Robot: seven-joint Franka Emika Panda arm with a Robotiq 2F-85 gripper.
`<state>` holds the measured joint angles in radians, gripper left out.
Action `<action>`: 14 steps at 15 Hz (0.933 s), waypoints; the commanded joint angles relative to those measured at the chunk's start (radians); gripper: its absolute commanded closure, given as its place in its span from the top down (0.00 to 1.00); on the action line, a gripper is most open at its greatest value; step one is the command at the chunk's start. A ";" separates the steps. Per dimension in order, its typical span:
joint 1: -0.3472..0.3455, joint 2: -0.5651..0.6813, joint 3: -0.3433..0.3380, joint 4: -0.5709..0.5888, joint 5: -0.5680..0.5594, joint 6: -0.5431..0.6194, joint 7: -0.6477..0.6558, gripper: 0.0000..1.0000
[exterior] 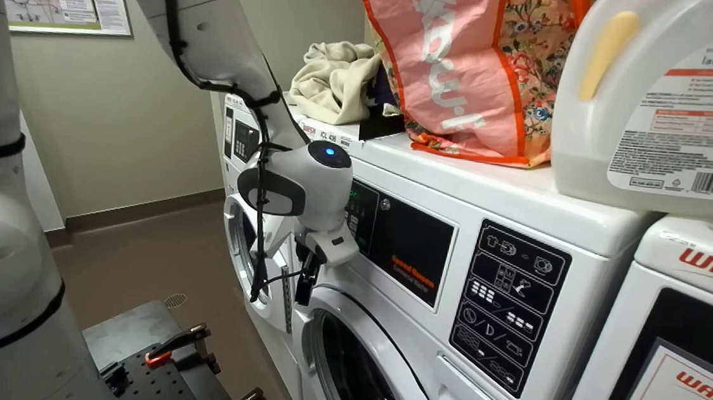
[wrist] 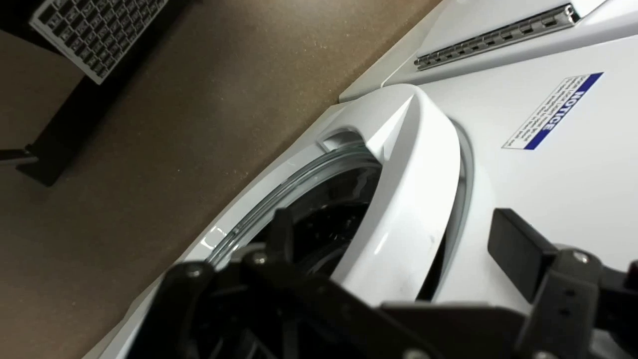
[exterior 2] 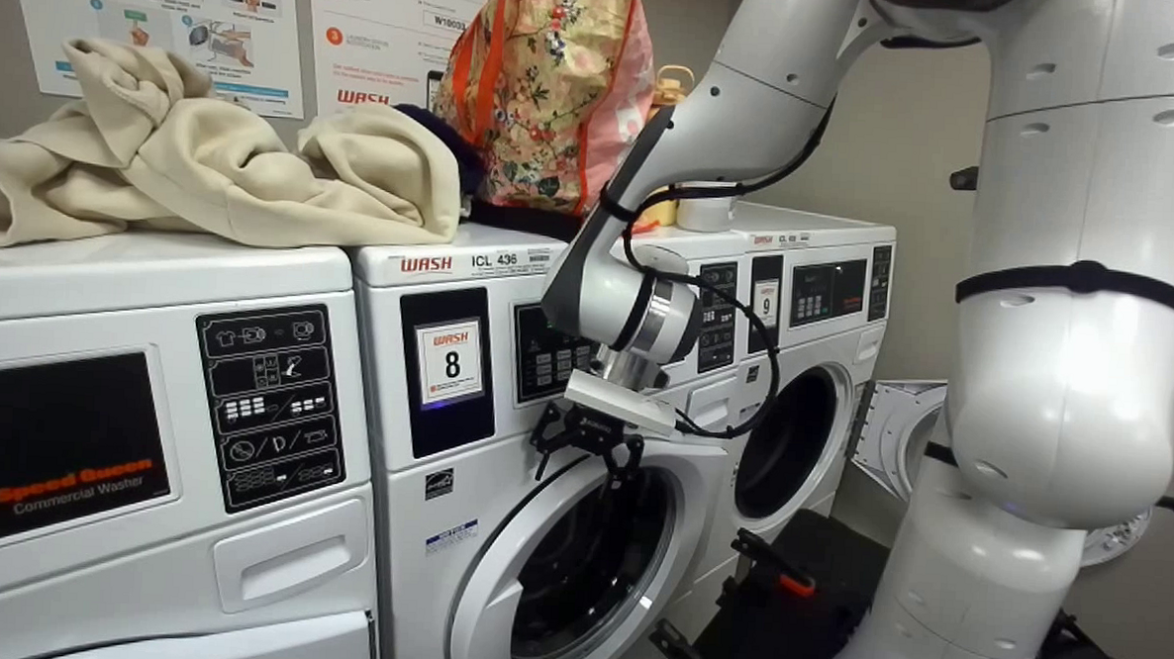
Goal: Open the washing machine
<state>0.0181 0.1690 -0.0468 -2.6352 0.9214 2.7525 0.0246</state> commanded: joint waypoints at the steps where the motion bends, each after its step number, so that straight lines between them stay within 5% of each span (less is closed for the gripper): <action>1: -0.005 0.064 0.018 0.029 0.104 0.049 -0.023 1.00; 9: -0.006 0.120 0.071 0.025 0.421 0.168 -0.139 1.00; 14: 0.015 0.112 0.083 0.003 0.496 0.178 -0.153 1.00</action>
<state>0.0209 0.2886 0.0205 -2.6205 1.3754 2.9028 -0.1235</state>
